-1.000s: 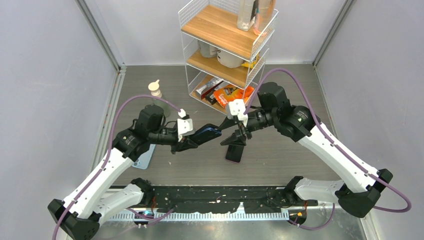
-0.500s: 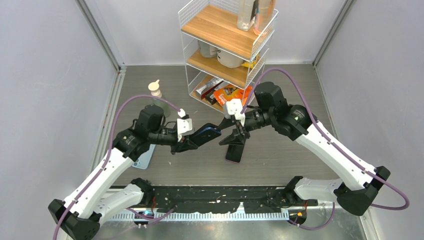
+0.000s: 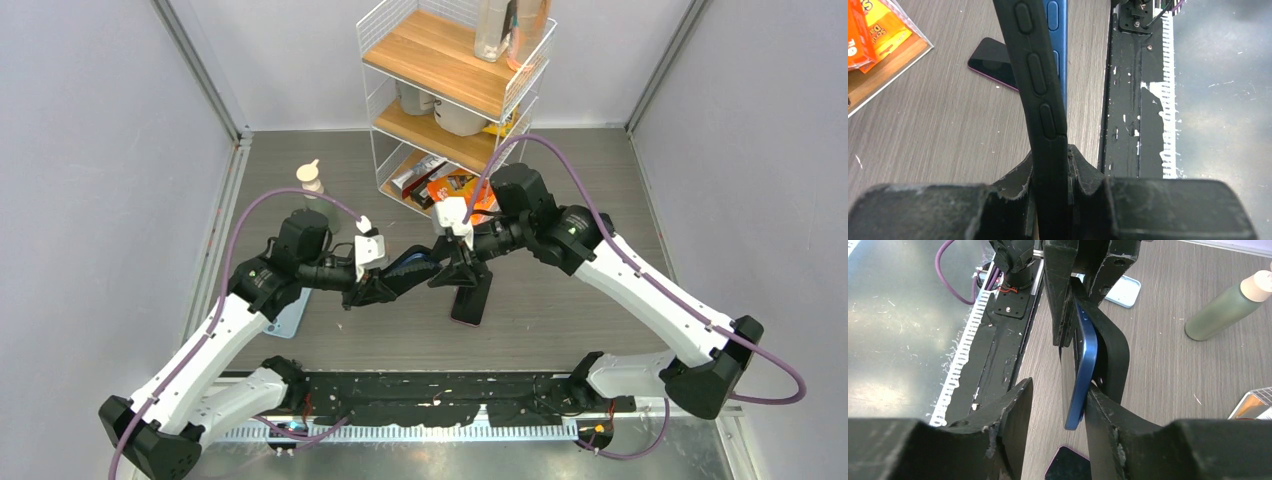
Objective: Take the phone out of the phone case
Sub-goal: Remove the phone case from the phone.
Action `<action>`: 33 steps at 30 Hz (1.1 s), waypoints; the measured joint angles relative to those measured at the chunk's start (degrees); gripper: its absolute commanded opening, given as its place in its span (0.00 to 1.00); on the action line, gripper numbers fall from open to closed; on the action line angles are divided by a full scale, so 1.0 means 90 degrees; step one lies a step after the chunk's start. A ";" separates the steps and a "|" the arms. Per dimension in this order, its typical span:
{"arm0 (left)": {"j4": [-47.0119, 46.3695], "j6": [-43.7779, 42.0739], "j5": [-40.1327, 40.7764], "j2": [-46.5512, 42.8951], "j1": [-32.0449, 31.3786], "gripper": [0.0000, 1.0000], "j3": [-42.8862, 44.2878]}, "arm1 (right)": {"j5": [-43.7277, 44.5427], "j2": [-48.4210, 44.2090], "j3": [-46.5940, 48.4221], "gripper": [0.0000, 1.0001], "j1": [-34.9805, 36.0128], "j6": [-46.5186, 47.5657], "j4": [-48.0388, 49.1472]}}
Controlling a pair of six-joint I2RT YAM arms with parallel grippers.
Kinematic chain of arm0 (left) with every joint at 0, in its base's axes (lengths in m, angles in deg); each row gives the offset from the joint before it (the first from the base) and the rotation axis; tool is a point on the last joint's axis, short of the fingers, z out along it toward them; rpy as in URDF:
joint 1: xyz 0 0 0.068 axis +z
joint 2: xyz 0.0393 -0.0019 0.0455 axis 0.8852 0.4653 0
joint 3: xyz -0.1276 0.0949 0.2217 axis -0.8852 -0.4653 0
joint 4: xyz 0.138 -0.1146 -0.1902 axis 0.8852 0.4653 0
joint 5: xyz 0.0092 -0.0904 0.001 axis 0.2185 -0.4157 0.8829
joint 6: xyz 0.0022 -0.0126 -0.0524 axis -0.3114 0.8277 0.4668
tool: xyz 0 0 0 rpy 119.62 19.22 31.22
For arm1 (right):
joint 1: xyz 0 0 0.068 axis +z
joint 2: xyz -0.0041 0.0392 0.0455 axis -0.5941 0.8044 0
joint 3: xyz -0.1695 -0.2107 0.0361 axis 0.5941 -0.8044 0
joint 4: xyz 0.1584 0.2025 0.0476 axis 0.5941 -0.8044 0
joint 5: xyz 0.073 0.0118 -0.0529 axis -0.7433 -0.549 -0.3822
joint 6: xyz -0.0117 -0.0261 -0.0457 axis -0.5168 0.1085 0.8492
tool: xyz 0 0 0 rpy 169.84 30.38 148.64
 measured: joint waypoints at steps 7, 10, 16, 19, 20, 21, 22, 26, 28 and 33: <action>-0.0134 0.0374 0.0095 0.0073 0.0000 0.00 -0.0087 | 0.0000 0.0338 -0.0102 0.31 0.0075 -0.0148 0.0289; -0.0194 0.0512 0.0124 0.0083 0.0000 0.00 -0.0163 | 0.0039 0.0491 -0.0136 0.08 0.0109 -0.0185 0.0374; -0.0192 0.0595 0.0311 0.0083 0.0002 0.52 -0.0248 | 0.0206 0.0614 -0.0136 0.06 0.0119 -0.0197 0.0355; -0.0648 0.0741 0.0323 0.0070 0.0002 0.77 -0.0219 | 0.0345 0.0619 -0.0182 0.06 0.0245 -0.0102 0.0243; -0.0765 0.0758 0.0311 0.0051 0.0002 0.85 -0.0204 | 0.0391 0.0622 -0.0228 0.05 0.0301 -0.0083 0.0168; -0.0857 0.0818 0.0316 0.0032 0.0002 0.92 -0.0168 | 0.0427 0.0622 -0.0267 0.05 0.0342 -0.0073 0.0107; -0.0913 0.0860 0.0316 0.0017 0.0002 0.97 -0.0114 | 0.0454 0.0622 -0.0291 0.05 0.0376 -0.0063 0.0051; -0.0993 0.0967 0.0403 0.0000 0.0002 1.00 0.0148 | 0.0554 0.0627 -0.0345 0.05 0.0413 -0.0034 -0.0131; -0.0998 0.1035 0.0503 -0.0002 0.0005 1.00 0.0282 | 0.0585 0.0627 -0.0345 0.06 0.0413 -0.0029 -0.0148; -0.1064 0.1362 0.0644 0.0005 0.0053 0.97 0.0488 | 0.0648 0.0627 -0.0345 0.05 0.0408 0.0012 -0.0158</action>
